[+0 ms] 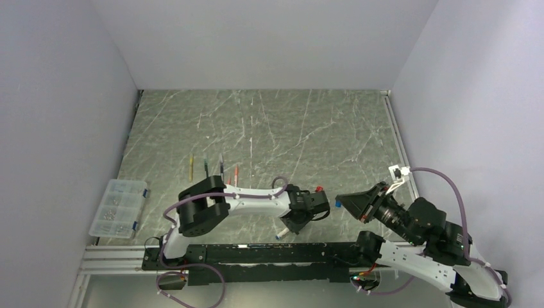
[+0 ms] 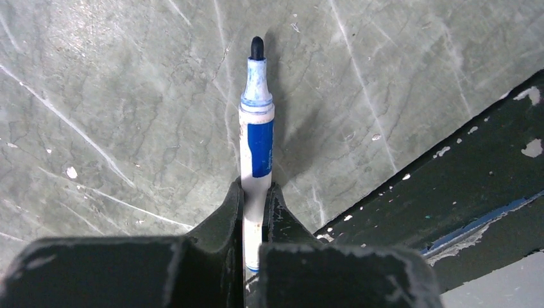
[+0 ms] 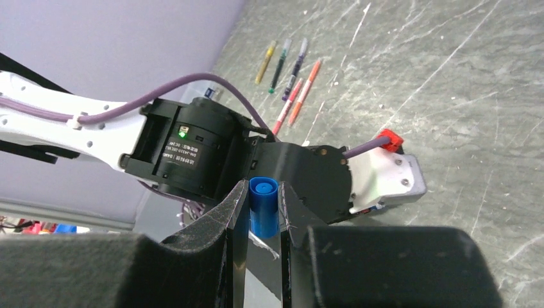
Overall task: Insert the pens into the pen caps
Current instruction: Pick up the pen from the corner of the board.
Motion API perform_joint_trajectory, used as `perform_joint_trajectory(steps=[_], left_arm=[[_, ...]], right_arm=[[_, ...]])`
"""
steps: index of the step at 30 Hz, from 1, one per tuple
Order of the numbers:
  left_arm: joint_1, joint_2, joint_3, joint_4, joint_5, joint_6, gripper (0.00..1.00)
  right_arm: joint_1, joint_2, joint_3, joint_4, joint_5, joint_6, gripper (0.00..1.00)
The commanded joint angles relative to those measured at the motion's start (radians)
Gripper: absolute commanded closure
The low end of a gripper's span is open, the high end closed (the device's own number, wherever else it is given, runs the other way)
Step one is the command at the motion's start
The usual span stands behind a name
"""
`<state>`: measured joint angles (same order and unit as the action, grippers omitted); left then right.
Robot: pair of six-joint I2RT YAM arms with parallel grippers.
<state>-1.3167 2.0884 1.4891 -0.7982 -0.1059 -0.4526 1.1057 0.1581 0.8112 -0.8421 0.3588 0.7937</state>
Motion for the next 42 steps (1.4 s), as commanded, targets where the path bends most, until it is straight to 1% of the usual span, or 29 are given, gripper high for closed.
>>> perform_joint_trajectory(steps=[1, 6, 12, 17, 23, 25, 27, 32, 35, 39, 41, 42], left_arm=[[0.018, 0.073, -0.272, 0.191, -0.103, 0.038, 1.0], [0.02, -0.154, -0.374, 0.282, -0.154, 0.05, 1.0], [0.023, -0.425, -0.55, 0.483, -0.195, 0.065, 1.0], [0.024, -0.665, -0.675, 0.65, -0.242, 0.127, 1.0], [0.024, -0.86, -0.755, 0.774, -0.259, 0.227, 1.0], [0.025, -0.919, -0.809, 0.864, -0.253, 0.26, 1.0], [0.037, -0.96, -0.868, 0.973, -0.235, 0.285, 1.0], [0.111, -0.983, -1.0, 1.274, -0.096, 0.294, 1.0], [0.156, -0.99, -1.08, 1.445, 0.0, 0.316, 1.0], [0.2, -1.009, -1.137, 1.532, 0.051, 0.347, 1.0], [0.223, -1.018, -1.173, 1.588, 0.063, 0.348, 0.94], [0.248, -1.024, -1.181, 1.584, 0.091, 0.336, 0.96]], right_arm=[[0.005, 0.016, 0.085, -0.019, 0.034, 0.003, 1.0], [0.005, -0.009, 0.12, 0.0, 0.049, 0.003, 1.0], [0.005, -0.01, 0.11, 0.086, 0.053, 0.001, 1.0], [0.005, 0.057, 0.09, 0.157, 0.049, -0.019, 1.0], [0.005, 0.155, 0.048, 0.236, 0.042, -0.024, 1.0], [0.005, 0.185, 0.033, 0.26, 0.041, -0.027, 1.0], [0.005, 0.214, 0.02, 0.28, 0.046, -0.028, 1.0], [0.005, 0.276, -0.003, 0.332, 0.056, -0.045, 1.0], [0.005, 0.321, 0.002, 0.336, 0.067, -0.056, 1.0], [0.005, 0.378, 0.014, 0.334, 0.082, -0.063, 1.0], [0.005, 0.402, 0.012, 0.344, 0.089, -0.067, 1.0], [0.005, 0.415, 0.008, 0.352, 0.093, -0.07, 1.0]])
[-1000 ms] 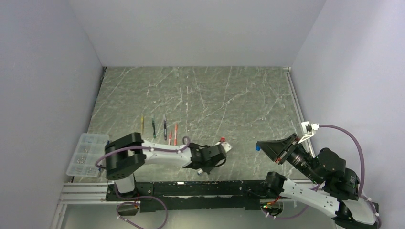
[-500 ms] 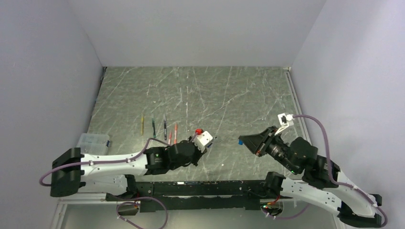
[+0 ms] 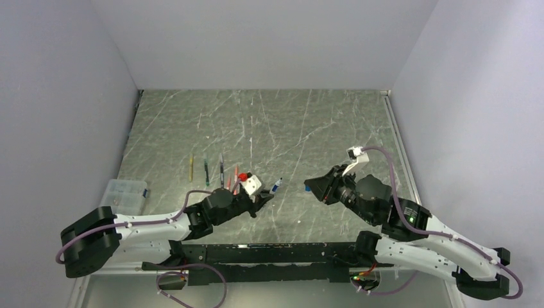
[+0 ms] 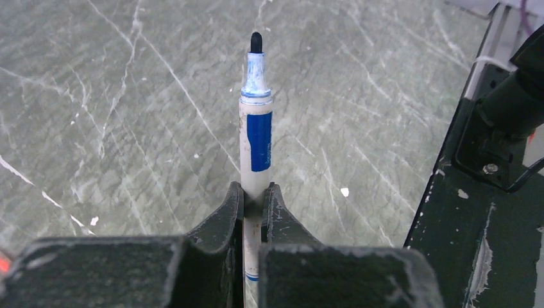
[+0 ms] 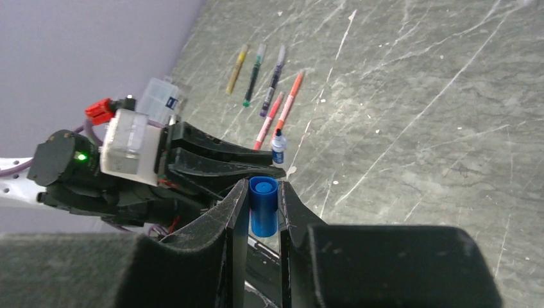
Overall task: Insert the pens into the pen caps
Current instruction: Insert the pen cap onto the pen.
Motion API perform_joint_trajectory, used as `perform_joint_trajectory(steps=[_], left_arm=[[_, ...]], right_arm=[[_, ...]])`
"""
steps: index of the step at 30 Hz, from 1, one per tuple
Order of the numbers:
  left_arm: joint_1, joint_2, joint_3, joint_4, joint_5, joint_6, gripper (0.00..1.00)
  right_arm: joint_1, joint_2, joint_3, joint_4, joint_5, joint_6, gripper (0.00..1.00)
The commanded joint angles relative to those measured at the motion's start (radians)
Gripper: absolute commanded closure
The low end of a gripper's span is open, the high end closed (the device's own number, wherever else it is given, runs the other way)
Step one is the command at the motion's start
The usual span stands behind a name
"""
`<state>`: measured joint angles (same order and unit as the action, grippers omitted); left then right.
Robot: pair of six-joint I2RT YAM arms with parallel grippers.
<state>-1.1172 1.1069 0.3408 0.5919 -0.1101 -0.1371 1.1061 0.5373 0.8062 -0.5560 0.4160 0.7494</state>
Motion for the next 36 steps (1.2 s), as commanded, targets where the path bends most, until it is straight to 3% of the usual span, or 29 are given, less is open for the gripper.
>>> perform_joint_trajectory(steps=[1, 3, 11, 18, 21, 36], left_arm=[[0.076, -0.044, -0.038, 0.187, 0.142, 0.007, 1.0], [0.105, -0.035, -0.081, 0.268, 0.22, 0.0, 1.0], [0.126, 0.082, -0.169, 0.574, 0.25, -0.008, 1.0], [0.126, 0.251, -0.207, 0.824, 0.3, -0.026, 1.0], [0.127, 0.301, -0.226, 0.948, 0.306, -0.042, 1.0], [0.128, 0.223, -0.233, 0.957, 0.322, -0.084, 1.0]], right_arm=[[0.005, 0.048, 0.009, 0.073, 0.042, -0.029, 1.0], [0.005, 0.076, 0.003, 0.091, 0.058, -0.03, 1.0], [0.003, 0.141, -0.072, 0.329, 0.064, -0.085, 1.0], [0.003, 0.187, -0.217, 0.718, 0.058, -0.186, 1.0], [0.003, 0.213, -0.243, 0.8, 0.037, -0.227, 1.0], [0.003, 0.224, -0.321, 1.025, -0.052, -0.3, 1.0]])
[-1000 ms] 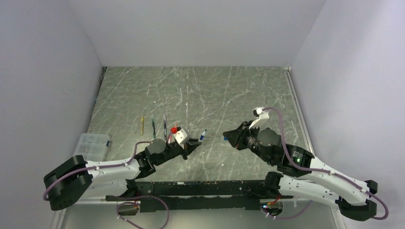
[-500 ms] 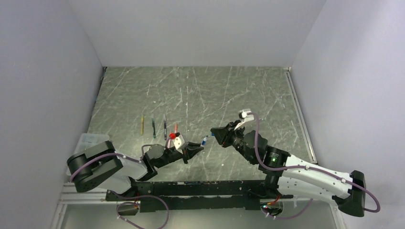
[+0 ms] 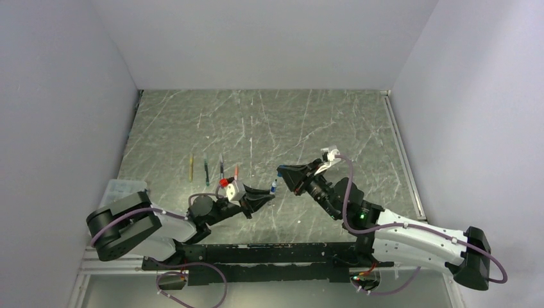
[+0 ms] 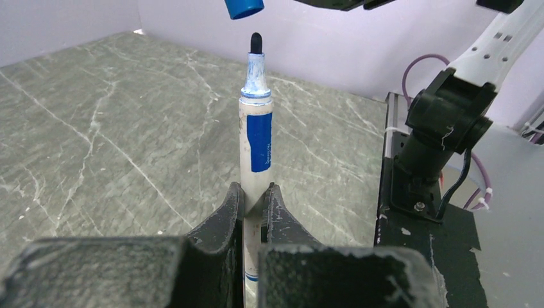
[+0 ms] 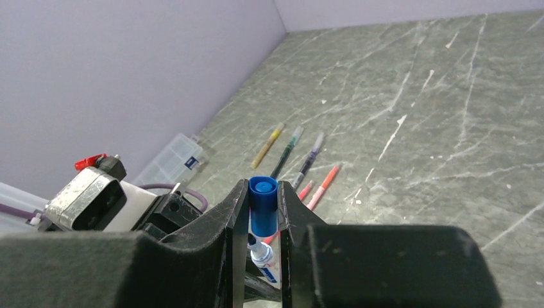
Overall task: Insert the pens into the pen caps
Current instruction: Insert the pen cap onto the pen.
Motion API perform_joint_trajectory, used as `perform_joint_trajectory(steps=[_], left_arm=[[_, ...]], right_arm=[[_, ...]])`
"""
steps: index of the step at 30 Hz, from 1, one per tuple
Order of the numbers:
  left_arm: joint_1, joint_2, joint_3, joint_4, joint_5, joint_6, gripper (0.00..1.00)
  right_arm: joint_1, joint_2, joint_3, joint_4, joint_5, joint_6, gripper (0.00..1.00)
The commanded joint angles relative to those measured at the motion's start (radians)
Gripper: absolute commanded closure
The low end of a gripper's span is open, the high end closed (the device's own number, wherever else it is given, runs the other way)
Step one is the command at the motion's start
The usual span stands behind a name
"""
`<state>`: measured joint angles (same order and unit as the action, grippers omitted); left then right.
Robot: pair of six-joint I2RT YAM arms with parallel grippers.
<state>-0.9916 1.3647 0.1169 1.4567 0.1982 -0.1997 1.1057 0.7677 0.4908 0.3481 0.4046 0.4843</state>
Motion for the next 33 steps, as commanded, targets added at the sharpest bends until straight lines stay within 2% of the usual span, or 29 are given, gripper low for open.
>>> perform_joint_trajectory(steps=[1, 7, 16, 33], left_arm=[[0.002, -0.043, -0.008, 0.089, 0.016, -0.024, 1.0], [0.002, -0.088, -0.009, 0.054, 0.014, -0.024, 1.0], [0.004, -0.102, -0.017, 0.062, 0.017, -0.03, 1.0], [0.004, -0.124, -0.013, 0.047, 0.017, -0.037, 1.0]], right_arm=[[0.003, -0.01, -0.011, 0.136, -0.05, -0.041, 1.0], [0.003, -0.054, -0.072, 0.273, -0.097, -0.064, 1.0], [0.003, -0.039, -0.075, 0.335, -0.16, -0.085, 1.0], [0.004, 0.028, -0.037, 0.332, -0.218, -0.106, 1.0]])
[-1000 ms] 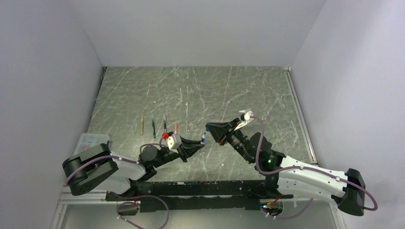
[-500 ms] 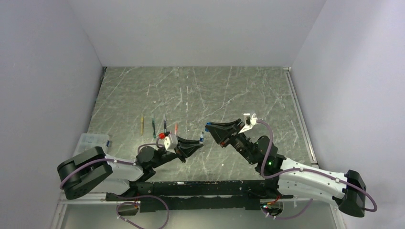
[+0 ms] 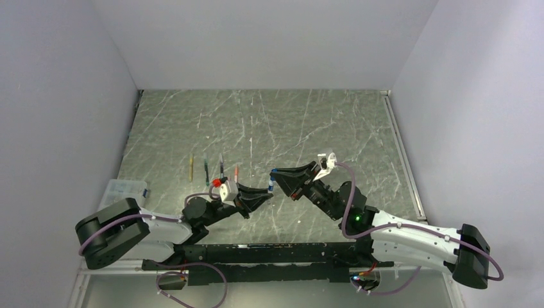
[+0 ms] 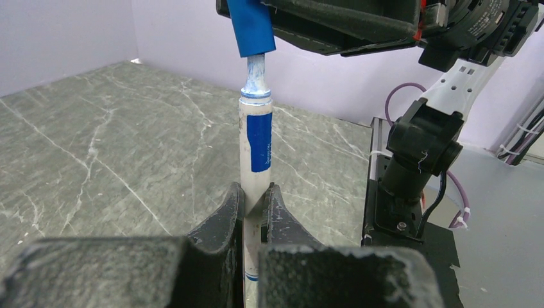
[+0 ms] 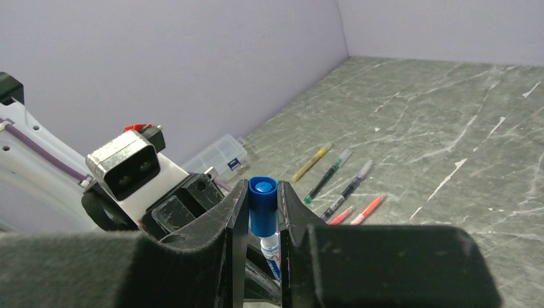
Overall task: Insert the pens into the pen caps
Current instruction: Insert the pen cap onto the pen.
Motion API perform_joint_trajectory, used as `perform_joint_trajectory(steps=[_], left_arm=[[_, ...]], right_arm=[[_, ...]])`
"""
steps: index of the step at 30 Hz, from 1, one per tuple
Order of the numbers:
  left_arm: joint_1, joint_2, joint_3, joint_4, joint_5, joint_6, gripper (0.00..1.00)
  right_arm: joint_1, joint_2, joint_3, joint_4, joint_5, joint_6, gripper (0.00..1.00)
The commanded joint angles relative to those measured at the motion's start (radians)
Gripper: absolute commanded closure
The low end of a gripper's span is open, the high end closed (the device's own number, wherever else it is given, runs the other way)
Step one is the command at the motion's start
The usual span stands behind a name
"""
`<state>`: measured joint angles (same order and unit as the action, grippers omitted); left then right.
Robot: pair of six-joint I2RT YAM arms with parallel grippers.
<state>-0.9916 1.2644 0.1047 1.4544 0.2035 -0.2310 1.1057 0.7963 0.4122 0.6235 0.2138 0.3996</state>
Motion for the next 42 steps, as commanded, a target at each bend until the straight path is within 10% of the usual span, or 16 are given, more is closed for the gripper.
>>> perform_joint_trajectory(steps=[1, 42], left_arm=[[0.004, -0.025, 0.0, 0.05, 0.01, -0.007, 1.0], [0.014, -0.021, 0.031, 0.029, 0.027, -0.057, 1.0]], right_arm=[[0.003, -0.001, 0.042, 0.053, -0.028, -0.022, 1.0], [0.031, 0.006, 0.003, 0.074, -0.076, -0.139, 1.0]])
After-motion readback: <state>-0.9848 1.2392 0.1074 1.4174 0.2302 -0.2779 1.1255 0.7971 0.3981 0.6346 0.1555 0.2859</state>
